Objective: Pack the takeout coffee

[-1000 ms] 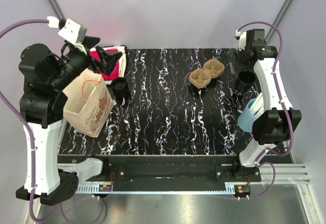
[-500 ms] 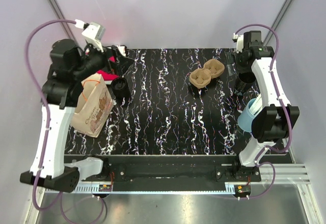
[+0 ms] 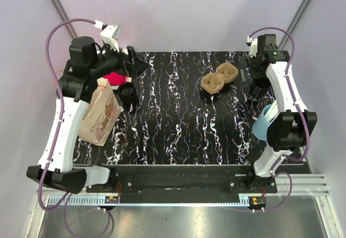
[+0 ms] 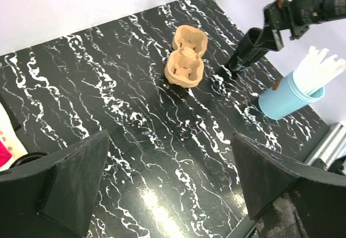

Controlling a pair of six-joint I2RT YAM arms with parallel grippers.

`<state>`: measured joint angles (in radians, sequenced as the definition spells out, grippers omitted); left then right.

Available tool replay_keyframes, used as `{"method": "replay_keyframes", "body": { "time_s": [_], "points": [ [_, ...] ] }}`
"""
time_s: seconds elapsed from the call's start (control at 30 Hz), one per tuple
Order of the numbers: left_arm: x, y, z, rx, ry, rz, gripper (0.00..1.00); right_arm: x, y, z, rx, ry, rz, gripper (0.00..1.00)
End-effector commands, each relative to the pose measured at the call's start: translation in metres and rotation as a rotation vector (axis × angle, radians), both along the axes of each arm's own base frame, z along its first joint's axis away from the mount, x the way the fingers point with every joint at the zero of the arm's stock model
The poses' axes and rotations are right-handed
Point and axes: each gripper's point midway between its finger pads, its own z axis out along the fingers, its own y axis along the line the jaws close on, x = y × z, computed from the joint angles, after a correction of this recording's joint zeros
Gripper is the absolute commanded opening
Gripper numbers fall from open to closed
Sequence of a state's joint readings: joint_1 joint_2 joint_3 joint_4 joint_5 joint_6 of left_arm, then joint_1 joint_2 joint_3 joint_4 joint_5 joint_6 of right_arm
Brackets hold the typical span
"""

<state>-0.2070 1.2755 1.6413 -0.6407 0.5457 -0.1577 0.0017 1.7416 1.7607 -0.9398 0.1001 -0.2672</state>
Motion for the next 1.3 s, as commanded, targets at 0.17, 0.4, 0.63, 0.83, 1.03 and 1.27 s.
{"method": "replay_keyframes", "body": {
  "time_s": [0.17, 0.4, 0.63, 0.83, 1.03, 1.27],
  "points": [
    [-0.02, -0.006, 0.039, -0.043, -0.102, -0.06, 0.99, 0.005, 0.002, 0.012, 0.008, -0.057, -0.009, 0.99],
    [-0.019, -0.011, 0.029, -0.053, -0.079, -0.088, 0.99, 0.004, -0.009, 0.01, 0.005, -0.057, -0.033, 0.99],
    [-0.027, -0.013, 0.029, -0.058, -0.081, -0.116, 0.99, 0.004, -0.01, 0.008, 0.002, -0.055, -0.033, 0.99],
    [-0.016, -0.005, 0.018, -0.026, -0.091, -0.059, 0.99, 0.003, -0.011, 0.009, 0.0, -0.058, -0.033, 0.99],
    [-0.003, -0.001, -0.026, 0.053, -0.086, -0.051, 0.99, 0.003, -0.011, 0.017, -0.003, -0.073, -0.029, 0.99],
    [0.015, 0.0, -0.076, 0.1, -0.087, -0.042, 0.99, 0.007, -0.014, 0.021, 0.003, -0.068, -0.035, 0.96]
  ]
}}
